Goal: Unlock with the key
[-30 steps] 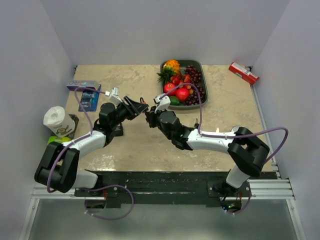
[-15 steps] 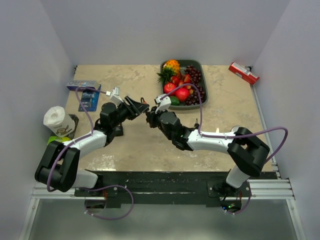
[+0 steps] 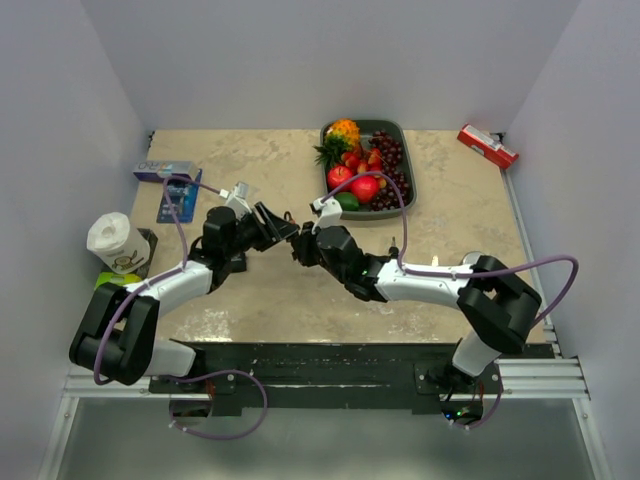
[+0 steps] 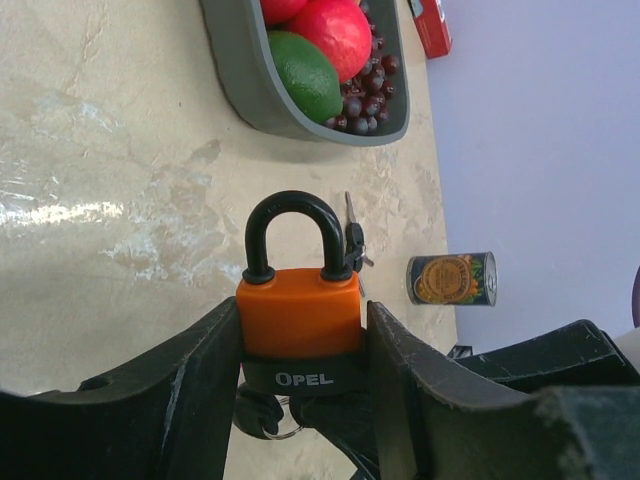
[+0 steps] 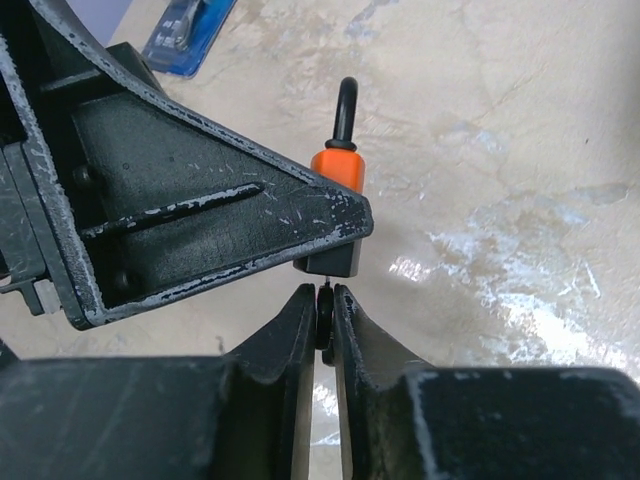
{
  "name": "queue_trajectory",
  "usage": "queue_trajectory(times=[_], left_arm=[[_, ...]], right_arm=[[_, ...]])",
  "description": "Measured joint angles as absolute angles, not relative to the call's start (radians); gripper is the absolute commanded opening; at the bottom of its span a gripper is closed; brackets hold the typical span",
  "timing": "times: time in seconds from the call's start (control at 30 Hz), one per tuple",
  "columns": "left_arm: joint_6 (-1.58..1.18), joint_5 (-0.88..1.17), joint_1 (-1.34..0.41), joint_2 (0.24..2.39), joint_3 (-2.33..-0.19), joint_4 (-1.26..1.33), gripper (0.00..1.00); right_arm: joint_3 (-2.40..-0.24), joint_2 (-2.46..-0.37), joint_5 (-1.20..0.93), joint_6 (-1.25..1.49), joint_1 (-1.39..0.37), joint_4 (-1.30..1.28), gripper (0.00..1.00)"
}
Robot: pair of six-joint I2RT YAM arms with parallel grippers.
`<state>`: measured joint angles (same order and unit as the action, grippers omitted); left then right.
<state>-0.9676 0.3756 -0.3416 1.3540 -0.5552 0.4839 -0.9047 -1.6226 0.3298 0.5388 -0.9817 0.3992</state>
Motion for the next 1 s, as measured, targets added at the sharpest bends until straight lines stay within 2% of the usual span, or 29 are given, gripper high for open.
queue_trajectory(times=[0.4,1.0], left_arm=[[-0.948,0.389,-0.332,1.354,-0.555,0.445,0.0],[-0.949,0.394,-0.327,1.354,-0.555,0.447,0.0]], right_arm=[[-0.891,-1.606,0.323,0.593,-1.029,0.35,0.38],[-0.891,-1.606,0.381,0.595,-1.034,0.321,0.32]])
